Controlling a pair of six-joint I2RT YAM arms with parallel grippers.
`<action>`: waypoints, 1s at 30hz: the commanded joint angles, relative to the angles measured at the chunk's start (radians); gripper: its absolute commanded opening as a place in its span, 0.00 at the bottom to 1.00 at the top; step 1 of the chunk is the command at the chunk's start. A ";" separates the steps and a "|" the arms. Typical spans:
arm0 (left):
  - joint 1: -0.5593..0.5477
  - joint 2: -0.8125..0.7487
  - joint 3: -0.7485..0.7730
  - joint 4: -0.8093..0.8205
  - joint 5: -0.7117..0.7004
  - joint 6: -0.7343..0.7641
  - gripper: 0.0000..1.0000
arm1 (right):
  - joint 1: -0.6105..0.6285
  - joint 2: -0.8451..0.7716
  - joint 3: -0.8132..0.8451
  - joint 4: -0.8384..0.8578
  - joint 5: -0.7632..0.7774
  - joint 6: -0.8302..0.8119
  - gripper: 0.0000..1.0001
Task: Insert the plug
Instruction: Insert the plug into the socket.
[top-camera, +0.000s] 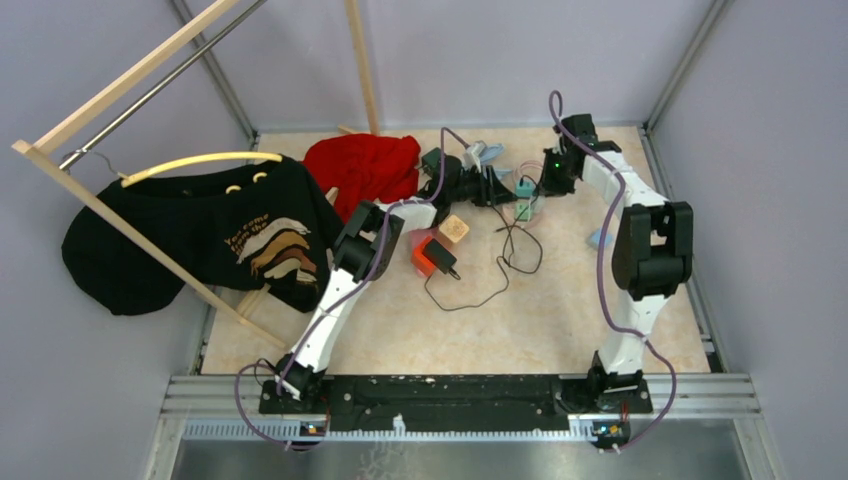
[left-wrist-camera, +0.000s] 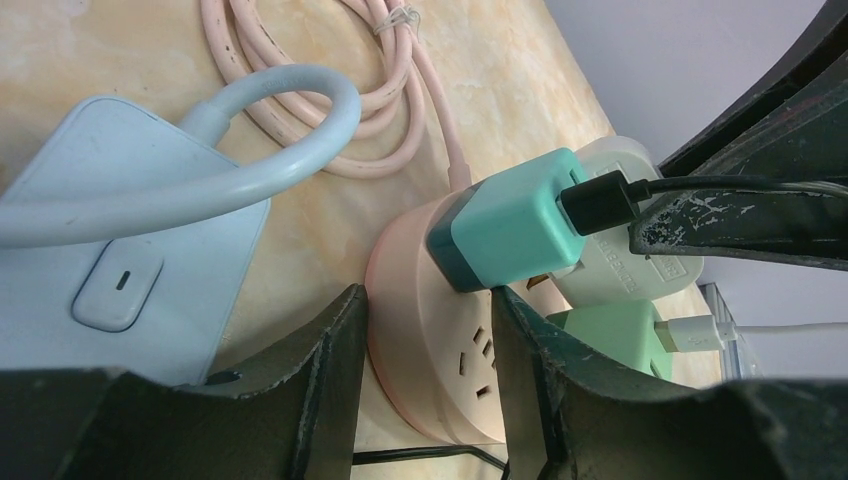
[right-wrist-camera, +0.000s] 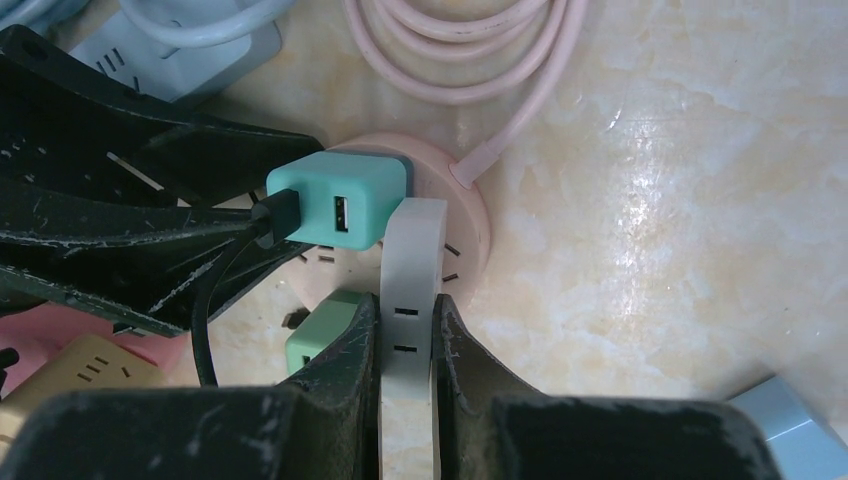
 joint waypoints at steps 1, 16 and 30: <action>-0.114 0.083 0.015 -0.041 0.135 -0.041 0.53 | 0.109 0.148 -0.076 -0.085 -0.242 -0.023 0.00; -0.100 0.035 -0.035 -0.081 0.113 -0.015 0.52 | 0.070 -0.064 -0.072 -0.055 -0.068 0.060 0.29; -0.091 0.023 -0.038 -0.100 0.109 -0.004 0.52 | 0.022 -0.173 -0.107 -0.017 -0.051 0.076 0.46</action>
